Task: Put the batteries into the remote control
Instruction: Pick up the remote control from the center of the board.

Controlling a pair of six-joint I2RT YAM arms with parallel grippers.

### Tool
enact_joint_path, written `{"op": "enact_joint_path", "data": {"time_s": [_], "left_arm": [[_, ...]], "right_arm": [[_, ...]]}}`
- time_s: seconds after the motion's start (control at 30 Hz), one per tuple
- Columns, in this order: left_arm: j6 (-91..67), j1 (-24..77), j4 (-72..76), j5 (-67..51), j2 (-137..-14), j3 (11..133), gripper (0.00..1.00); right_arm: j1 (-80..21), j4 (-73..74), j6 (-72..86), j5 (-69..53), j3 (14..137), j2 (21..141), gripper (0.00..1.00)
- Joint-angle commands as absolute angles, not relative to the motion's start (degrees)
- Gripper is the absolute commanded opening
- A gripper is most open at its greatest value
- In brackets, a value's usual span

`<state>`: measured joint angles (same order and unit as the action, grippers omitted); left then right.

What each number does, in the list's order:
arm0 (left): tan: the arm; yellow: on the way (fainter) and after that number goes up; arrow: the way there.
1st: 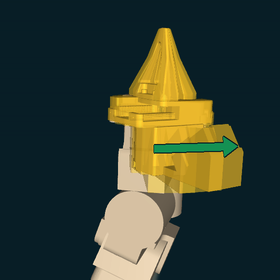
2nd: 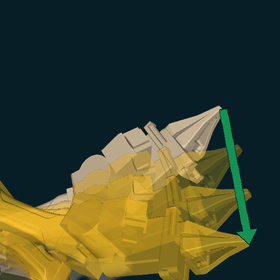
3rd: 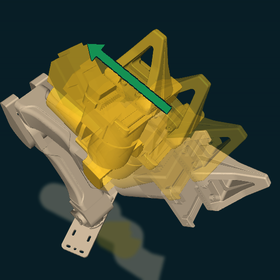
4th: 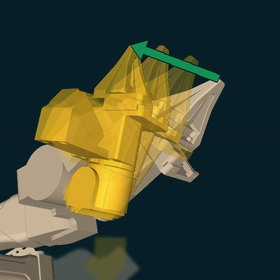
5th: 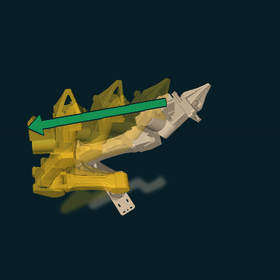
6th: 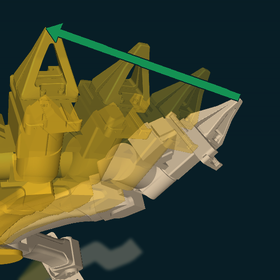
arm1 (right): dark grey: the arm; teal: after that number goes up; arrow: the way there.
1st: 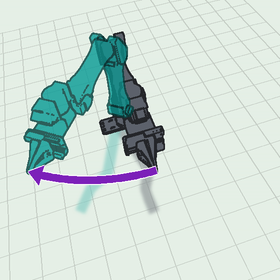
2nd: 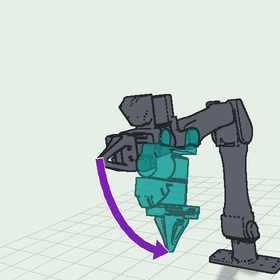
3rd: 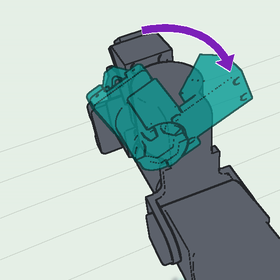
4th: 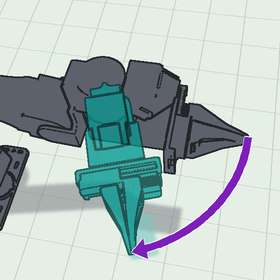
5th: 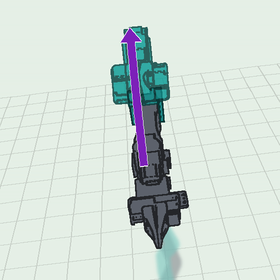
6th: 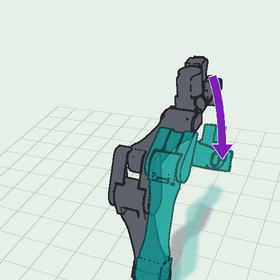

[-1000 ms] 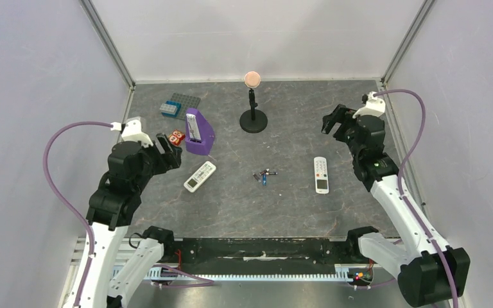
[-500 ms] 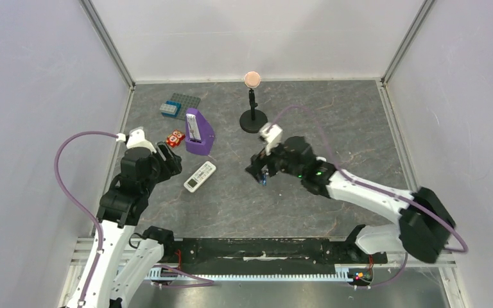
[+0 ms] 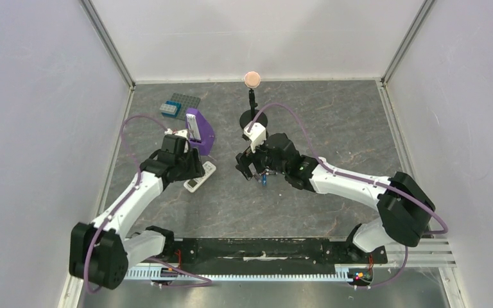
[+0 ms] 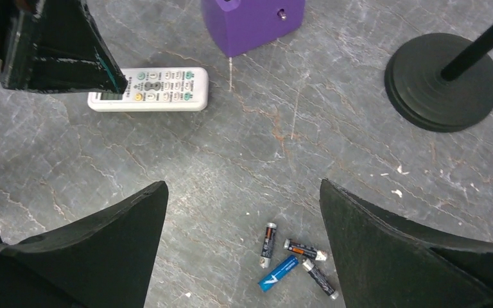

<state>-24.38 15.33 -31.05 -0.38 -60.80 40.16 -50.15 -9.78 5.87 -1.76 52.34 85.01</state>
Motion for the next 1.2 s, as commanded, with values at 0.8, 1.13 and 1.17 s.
{"op": "enact_joint_path", "data": {"time_s": [0.8, 1.13, 1.17], "left_arm": [[12.49, 18.65, -23.25, -2.78, -83.52, 46.82, 0.74], [10.48, 18.71, -28.54, -5.82, -88.62, 51.24, 0.42], [10.47, 18.72, -28.56, -5.97, -88.19, 51.24, 0.34]], "right_arm": [[-41.85, -9.29, 5.46, 3.52, 47.72, 78.47, 0.96], [-41.47, -9.40, 6.18, 4.31, 47.29, 78.14, 0.96], [-41.46, -9.37, 6.17, 4.26, 47.29, 78.16, 0.96]]}}
